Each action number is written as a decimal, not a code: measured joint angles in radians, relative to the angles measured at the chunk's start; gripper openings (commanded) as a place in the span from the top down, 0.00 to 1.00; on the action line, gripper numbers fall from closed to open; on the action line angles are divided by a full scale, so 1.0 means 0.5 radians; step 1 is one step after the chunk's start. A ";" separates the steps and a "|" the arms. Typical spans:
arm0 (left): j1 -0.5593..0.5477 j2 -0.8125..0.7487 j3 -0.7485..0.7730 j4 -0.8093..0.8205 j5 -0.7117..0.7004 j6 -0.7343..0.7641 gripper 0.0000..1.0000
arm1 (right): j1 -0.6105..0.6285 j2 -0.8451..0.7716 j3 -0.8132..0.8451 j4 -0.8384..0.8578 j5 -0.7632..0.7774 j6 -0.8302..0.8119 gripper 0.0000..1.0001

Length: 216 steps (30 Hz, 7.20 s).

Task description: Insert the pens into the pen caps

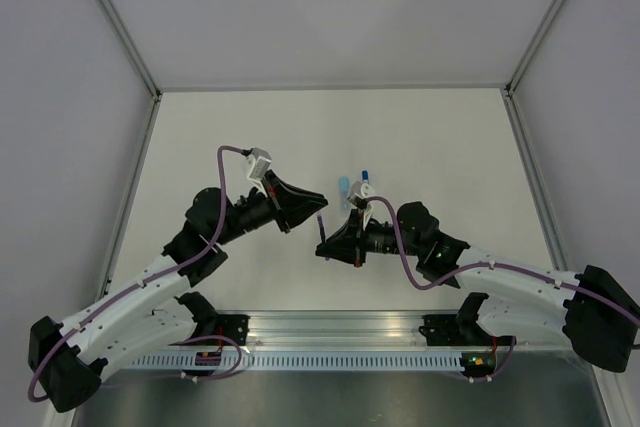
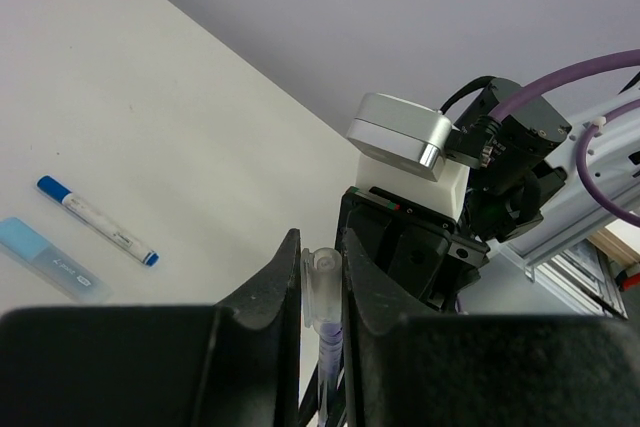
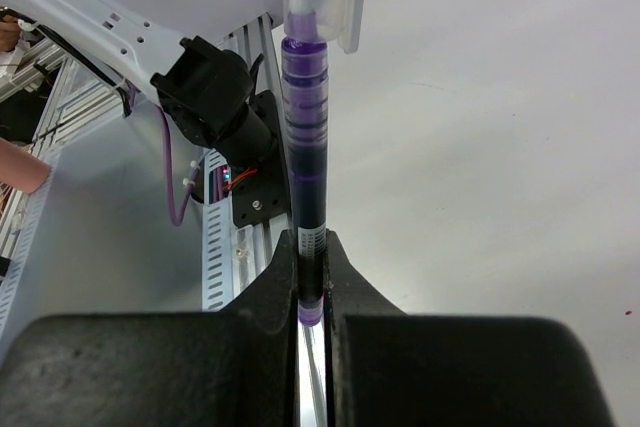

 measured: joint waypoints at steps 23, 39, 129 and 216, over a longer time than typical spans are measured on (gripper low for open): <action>0.004 -0.102 -0.025 -0.039 -0.055 0.092 0.98 | 0.014 0.095 0.071 -0.001 -0.023 -0.030 1.00; 0.004 -0.130 -0.025 -0.077 -0.066 0.107 0.98 | 0.014 0.099 0.071 -0.002 -0.032 -0.030 1.00; 0.002 -0.183 0.025 -0.153 -0.157 0.173 0.98 | 0.040 0.147 0.125 -0.059 -0.053 -0.028 1.00; 0.008 -0.423 -0.072 -0.228 -0.538 -0.011 0.01 | -0.125 0.284 0.808 -0.709 0.080 -0.427 1.00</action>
